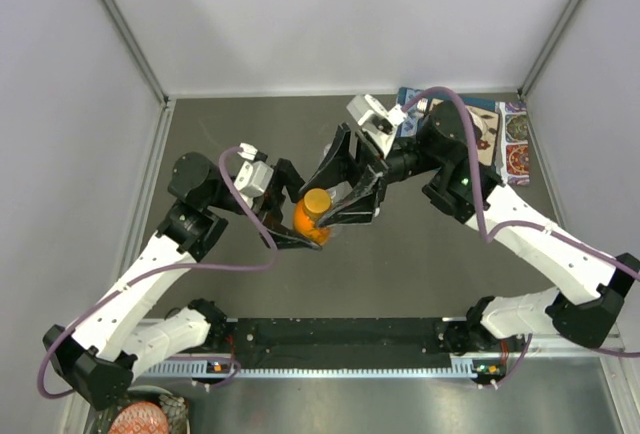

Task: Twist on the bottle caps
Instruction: Screw the bottle cap onto the plastic bottle.

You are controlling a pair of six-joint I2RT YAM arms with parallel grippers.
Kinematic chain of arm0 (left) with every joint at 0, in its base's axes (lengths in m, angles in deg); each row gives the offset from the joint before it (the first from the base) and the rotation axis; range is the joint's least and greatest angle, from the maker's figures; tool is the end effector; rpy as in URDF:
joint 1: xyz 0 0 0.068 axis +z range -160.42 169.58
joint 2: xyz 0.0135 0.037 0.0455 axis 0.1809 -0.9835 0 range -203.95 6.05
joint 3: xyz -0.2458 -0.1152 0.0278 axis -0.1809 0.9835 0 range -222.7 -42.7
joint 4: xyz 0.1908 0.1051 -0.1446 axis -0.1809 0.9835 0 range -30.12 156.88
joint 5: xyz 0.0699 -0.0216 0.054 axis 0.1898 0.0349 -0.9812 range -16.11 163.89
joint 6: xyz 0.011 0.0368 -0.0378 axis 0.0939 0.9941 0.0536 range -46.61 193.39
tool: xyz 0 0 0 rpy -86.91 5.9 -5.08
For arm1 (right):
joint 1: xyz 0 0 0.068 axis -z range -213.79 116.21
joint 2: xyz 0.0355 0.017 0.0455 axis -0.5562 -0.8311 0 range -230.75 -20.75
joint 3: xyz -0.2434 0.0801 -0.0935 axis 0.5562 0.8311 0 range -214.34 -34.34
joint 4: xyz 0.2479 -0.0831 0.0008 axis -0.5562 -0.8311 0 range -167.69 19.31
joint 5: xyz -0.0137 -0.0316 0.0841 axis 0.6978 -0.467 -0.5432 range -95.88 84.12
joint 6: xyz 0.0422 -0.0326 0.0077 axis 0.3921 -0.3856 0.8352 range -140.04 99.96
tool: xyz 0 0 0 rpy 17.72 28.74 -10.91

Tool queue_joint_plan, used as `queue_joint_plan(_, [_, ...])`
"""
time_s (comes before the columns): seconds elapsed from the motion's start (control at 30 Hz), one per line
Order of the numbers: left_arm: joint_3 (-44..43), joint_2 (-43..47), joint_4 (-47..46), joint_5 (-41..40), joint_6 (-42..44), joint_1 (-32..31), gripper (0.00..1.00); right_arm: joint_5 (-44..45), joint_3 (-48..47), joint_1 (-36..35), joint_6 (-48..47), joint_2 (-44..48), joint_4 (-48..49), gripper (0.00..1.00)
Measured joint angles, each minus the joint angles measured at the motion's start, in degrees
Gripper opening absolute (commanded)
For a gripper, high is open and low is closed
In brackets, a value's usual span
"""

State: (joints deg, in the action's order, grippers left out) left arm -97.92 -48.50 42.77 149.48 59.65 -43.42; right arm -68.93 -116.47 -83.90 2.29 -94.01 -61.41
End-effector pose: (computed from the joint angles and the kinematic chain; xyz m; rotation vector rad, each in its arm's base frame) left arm 0.1406 -0.1323 0.4168 1.4040 0.9336 -1.4506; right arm 0.1440 0.2217 0.4914 -1.3591 0.9823 1.6771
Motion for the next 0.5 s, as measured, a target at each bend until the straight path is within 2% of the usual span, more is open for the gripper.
queue_joint_plan(0.2, [0.0, -0.2, 0.1, -0.5, -0.3, 0.0, 0.00, 0.8, 0.0, -0.4, -1.4, -1.1, -0.9, 0.40])
queue_joint_plan(0.37, [0.0, -0.2, -0.1, -0.8, -0.5, 0.0, 0.00, 1.2, 0.0, -0.4, -1.8, -1.0, -0.9, 0.31])
queue_joint_plan(0.47, [0.0, -0.2, 0.0, -1.4, -0.3, 0.0, 0.00, 1.8, 0.3, -0.4, -1.7, -0.8, -0.8, 0.21])
queue_joint_plan(0.5, [0.0, -0.1, 0.2, -1.7, 0.2, 0.0, 0.00, 2.3, 0.5, -0.4, -1.8, -0.5, -0.7, 0.14])
